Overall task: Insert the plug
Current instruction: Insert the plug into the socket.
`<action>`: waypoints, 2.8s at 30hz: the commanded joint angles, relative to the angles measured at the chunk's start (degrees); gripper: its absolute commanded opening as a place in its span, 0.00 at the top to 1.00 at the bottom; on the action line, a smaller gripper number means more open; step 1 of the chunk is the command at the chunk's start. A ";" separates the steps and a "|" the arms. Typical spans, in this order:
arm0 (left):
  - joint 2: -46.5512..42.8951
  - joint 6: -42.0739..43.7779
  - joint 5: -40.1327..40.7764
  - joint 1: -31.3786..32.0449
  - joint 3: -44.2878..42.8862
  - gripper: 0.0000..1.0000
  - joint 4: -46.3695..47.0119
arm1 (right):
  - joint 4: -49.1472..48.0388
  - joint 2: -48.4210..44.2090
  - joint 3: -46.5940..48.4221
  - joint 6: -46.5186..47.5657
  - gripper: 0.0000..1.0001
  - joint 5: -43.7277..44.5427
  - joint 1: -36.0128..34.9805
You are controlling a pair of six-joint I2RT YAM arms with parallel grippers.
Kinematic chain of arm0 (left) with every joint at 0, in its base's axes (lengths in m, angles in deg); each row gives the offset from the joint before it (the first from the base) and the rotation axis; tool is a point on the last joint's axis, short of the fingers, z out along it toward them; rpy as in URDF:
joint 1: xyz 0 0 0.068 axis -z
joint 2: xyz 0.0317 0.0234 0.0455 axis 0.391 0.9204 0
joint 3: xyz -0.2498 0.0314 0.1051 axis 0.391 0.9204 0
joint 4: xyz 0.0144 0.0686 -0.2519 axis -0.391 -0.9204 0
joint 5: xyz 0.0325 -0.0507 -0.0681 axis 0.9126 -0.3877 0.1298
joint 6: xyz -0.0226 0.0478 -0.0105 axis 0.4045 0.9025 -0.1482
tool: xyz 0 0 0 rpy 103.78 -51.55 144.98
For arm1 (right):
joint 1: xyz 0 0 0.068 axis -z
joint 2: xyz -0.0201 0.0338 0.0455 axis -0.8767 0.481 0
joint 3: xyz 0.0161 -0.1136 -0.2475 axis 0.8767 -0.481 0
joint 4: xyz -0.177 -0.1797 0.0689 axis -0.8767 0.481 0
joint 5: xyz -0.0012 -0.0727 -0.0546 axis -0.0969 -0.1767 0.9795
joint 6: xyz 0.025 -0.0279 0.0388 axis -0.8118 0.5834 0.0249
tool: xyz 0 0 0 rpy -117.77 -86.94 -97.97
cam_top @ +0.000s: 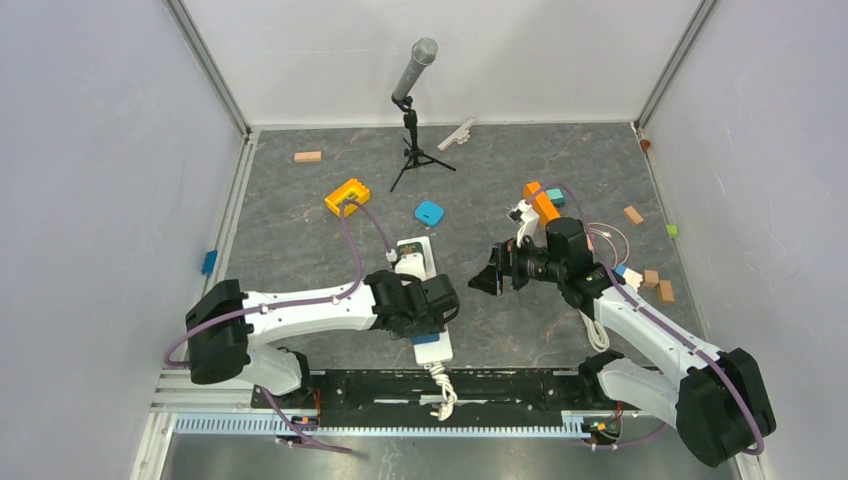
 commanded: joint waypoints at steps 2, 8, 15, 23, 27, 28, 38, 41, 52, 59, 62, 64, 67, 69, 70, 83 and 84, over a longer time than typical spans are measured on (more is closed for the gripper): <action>1.17 -0.82 0.80 -0.75 -1.58 0.98 0.21 | -2.20 -0.52 -0.49 -0.04 0.02 -1.03 0.26; 0.33 -2.93 0.51 -1.69 0.28 0.98 0.07 | -3.80 -0.60 -0.94 -0.09 0.02 -1.27 0.32; -0.50 -4.65 1.76 -1.61 0.22 0.98 -2.41 | -3.98 -0.60 -1.21 -0.09 0.02 -1.29 0.34; 0.19 -5.24 5.38 0.49 -3.55 0.98 -6.41 | -3.91 -0.43 -1.25 0.12 0.02 -1.48 0.43; 2.03 -4.38 5.67 1.02 -5.02 0.98 -6.73 | -4.43 -0.11 -1.31 -0.13 0.02 -1.81 0.44; 2.37 -4.14 5.53 1.06 -5.19 0.98 -6.65 | -4.39 -0.06 -1.30 -0.13 0.02 -1.91 0.46; 2.05 -1.27 4.90 1.02 -5.11 0.98 -3.23 | -4.04 -0.22 -1.38 0.11 0.02 -2.00 0.52; 1.63 -0.88 4.78 1.02 -4.53 0.98 -2.03 | -3.98 -0.35 -1.24 0.25 0.02 -2.00 0.51; 3.79 -1.02 4.27 0.98 -6.08 0.98 -3.87 | -3.73 0.05 -0.84 0.30 0.02 -2.10 0.70; 4.29 -0.87 3.74 0.91 -6.38 0.98 -4.01 | -3.69 0.13 -0.86 0.36 0.02 -2.22 0.72; 4.81 -0.96 3.39 0.85 -6.46 0.98 -4.29 | -3.60 0.13 -0.76 0.40 0.02 -2.17 0.81; 4.91 -1.05 3.20 0.67 -6.46 0.98 -4.48 | -3.52 0.10 -0.77 0.48 0.02 -2.17 0.83; 4.93 -1.49 3.24 0.63 -6.55 0.98 -5.33 | -3.43 0.17 -0.81 0.56 0.02 -2.17 0.78; 4.78 -1.88 3.37 0.66 -6.43 0.98 -5.77 | -3.46 0.18 -0.91 0.60 0.02 -2.25 0.85; 4.55 -2.07 3.40 0.71 -6.17 0.98 -5.81 | -3.51 0.25 -0.90 0.60 0.02 -2.26 0.89; 2.76 -3.33 3.63 1.03 -4.95 0.98 -5.86 | -3.62 0.34 -1.02 0.49 0.02 -2.44 0.89; 2.70 -3.51 3.63 1.02 -4.73 0.98 -5.85 | -3.60 0.26 -1.03 0.48 0.02 -2.44 0.87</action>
